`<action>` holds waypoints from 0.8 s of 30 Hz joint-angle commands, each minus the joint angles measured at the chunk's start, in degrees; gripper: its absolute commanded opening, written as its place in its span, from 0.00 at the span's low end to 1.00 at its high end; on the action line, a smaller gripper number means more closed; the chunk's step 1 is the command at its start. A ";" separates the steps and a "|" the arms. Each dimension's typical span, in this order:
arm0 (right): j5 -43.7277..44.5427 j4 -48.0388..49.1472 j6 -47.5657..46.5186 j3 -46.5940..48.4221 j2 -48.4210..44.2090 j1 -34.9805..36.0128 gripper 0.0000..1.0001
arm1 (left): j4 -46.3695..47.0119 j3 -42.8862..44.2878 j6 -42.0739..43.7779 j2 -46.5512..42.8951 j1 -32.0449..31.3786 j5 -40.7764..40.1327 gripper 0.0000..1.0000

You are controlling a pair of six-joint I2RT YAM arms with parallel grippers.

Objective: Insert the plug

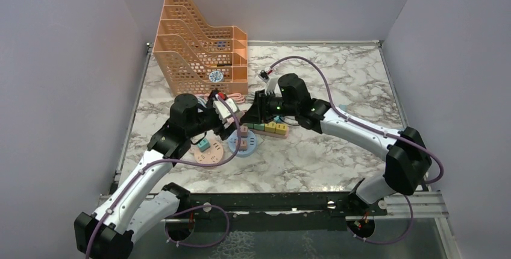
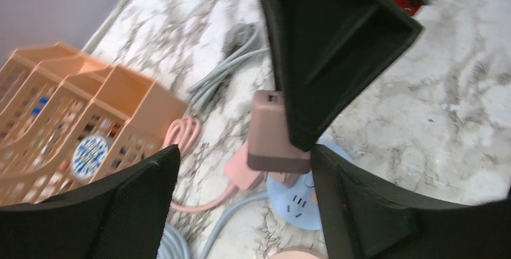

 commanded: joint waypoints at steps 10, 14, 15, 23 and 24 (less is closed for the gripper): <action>-8.30 2.50 -31.46 6.47 6.04 0.19 0.01 | -7.53 9.65 -22.64 -16.58 -0.16 -54.75 0.99; -16.72 1.34 -40.14 8.22 8.73 0.87 0.01 | -8.06 15.47 -22.57 -17.79 -0.12 -56.38 0.99; -18.17 0.19 -41.99 9.25 9.48 1.22 0.01 | -8.54 17.16 -23.66 -17.42 -0.13 -56.34 0.99; -18.38 -14.66 -61.30 18.16 15.88 6.87 0.01 | -15.01 24.88 -31.31 -13.18 -0.13 -58.83 0.99; -18.01 -16.37 -63.16 19.69 16.48 7.52 0.01 | -15.03 24.91 -31.93 -13.01 -0.11 -58.90 0.99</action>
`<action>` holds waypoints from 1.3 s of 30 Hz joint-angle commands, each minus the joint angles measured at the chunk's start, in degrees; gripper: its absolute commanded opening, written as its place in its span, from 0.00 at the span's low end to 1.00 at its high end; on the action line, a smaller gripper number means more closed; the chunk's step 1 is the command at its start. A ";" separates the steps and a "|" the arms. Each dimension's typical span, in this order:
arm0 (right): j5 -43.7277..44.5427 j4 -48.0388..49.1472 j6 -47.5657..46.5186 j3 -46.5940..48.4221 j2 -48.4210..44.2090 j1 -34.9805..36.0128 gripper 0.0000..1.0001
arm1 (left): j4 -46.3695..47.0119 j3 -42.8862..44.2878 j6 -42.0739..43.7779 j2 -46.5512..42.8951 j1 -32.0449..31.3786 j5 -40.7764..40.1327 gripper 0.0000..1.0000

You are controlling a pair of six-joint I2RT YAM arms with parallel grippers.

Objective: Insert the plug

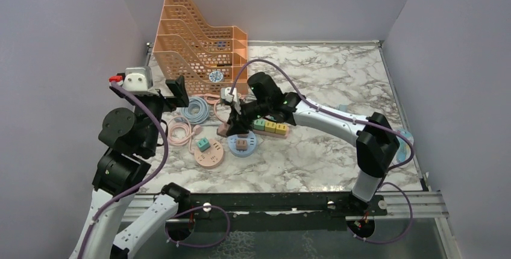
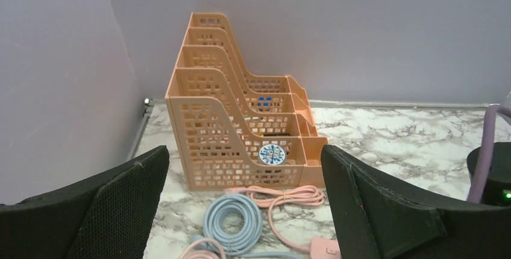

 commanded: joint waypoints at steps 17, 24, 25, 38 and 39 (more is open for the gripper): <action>18.35 -41.46 -33.20 29.70 18.20 17.01 0.01 | -9.89 11.59 -10.99 8.29 -0.01 1.42 0.99; 25.68 -44.79 -33.90 34.10 22.41 20.14 0.01 | -13.40 15.03 -9.50 9.48 0.00 -0.61 0.99; 25.82 -45.28 -34.41 34.88 23.05 20.29 0.01 | -13.84 15.24 -9.46 9.78 0.00 -0.61 0.99; 26.55 -46.53 -40.35 41.86 29.29 20.32 0.01 | -17.31 16.65 -7.96 12.09 0.00 -0.35 0.99; 26.53 -46.59 -40.63 42.00 29.59 20.31 0.01 | -17.31 16.56 -7.92 12.16 -0.01 -0.17 0.99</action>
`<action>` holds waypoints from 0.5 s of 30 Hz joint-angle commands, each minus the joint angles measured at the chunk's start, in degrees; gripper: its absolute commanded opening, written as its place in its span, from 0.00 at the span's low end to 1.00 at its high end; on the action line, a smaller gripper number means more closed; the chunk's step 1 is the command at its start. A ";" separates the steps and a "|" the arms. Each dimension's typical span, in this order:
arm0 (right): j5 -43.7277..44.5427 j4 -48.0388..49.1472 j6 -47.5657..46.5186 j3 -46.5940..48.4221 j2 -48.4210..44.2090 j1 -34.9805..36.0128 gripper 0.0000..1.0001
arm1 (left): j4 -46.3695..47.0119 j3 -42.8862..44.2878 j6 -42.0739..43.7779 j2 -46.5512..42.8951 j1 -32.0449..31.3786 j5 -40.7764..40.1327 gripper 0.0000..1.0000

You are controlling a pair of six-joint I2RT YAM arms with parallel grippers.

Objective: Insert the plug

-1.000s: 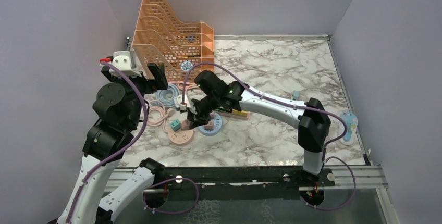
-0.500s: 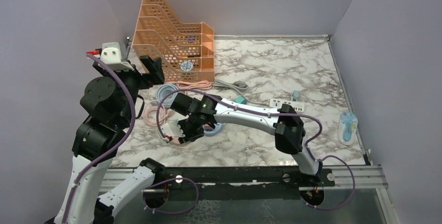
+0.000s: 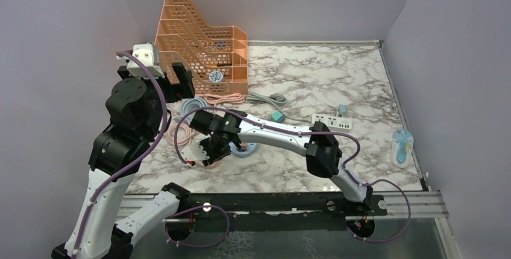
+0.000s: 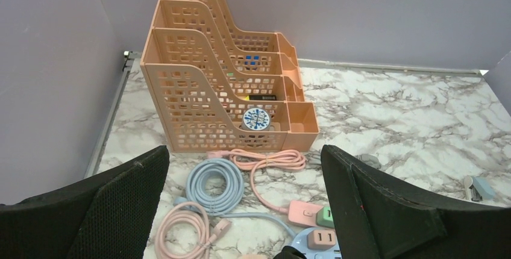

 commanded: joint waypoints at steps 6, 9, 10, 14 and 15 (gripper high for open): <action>1.32 -0.50 -4.61 2.79 3.28 0.41 0.01 | -1.22 1.00 0.84 0.74 0.00 1.95 0.99; 1.75 0.30 -5.15 2.94 4.08 0.41 0.01 | -1.33 0.91 0.78 0.84 -0.02 1.66 0.99; 1.75 0.49 -5.45 3.03 4.28 0.42 0.01 | -1.33 0.88 0.72 0.77 0.00 1.40 0.99; 1.34 0.68 -6.39 3.67 5.06 0.41 0.01 | -1.35 1.08 0.93 0.65 0.00 1.01 0.99; 0.99 0.61 -6.52 3.81 5.24 0.41 0.01 | -1.34 1.08 1.01 0.61 0.00 0.74 0.99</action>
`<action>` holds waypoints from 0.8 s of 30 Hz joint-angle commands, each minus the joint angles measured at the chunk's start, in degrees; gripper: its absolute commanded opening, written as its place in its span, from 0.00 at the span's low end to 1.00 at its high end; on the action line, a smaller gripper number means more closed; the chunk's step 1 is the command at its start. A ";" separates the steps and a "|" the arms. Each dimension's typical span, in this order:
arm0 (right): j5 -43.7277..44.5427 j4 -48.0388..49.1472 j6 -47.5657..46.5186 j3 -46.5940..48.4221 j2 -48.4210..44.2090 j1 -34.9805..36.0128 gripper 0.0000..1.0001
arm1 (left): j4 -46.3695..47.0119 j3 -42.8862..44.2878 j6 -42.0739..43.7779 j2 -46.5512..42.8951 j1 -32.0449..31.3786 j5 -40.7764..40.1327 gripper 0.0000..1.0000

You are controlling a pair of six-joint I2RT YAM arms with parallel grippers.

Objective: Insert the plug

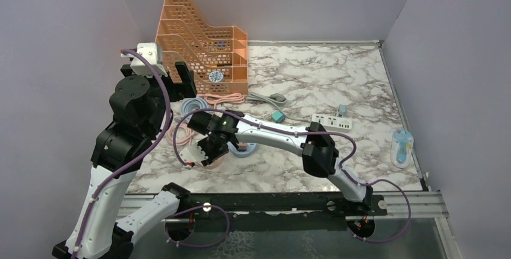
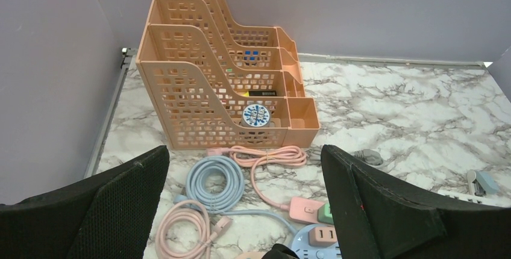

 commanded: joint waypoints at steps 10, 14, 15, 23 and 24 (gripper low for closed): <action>-2.78 -5.36 -2.01 2.16 4.90 -0.48 0.01 | -0.85 1.18 1.41 -0.30 0.00 -0.06 0.99; -5.05 -8.48 -2.48 2.47 4.30 -0.60 0.01 | -0.83 1.09 1.66 -0.14 -0.01 -0.39 0.99; -5.49 -8.56 -2.62 2.27 3.88 -0.60 0.01 | -0.81 1.00 1.68 -0.06 0.00 -0.41 0.99; -6.50 -12.48 -2.97 5.47 8.16 -0.95 0.01 | -0.74 1.07 2.17 0.48 -0.02 -0.38 0.99; -6.56 -12.71 -2.80 5.41 8.86 -0.96 0.01 | -0.81 1.16 2.26 0.55 -0.01 -0.48 0.99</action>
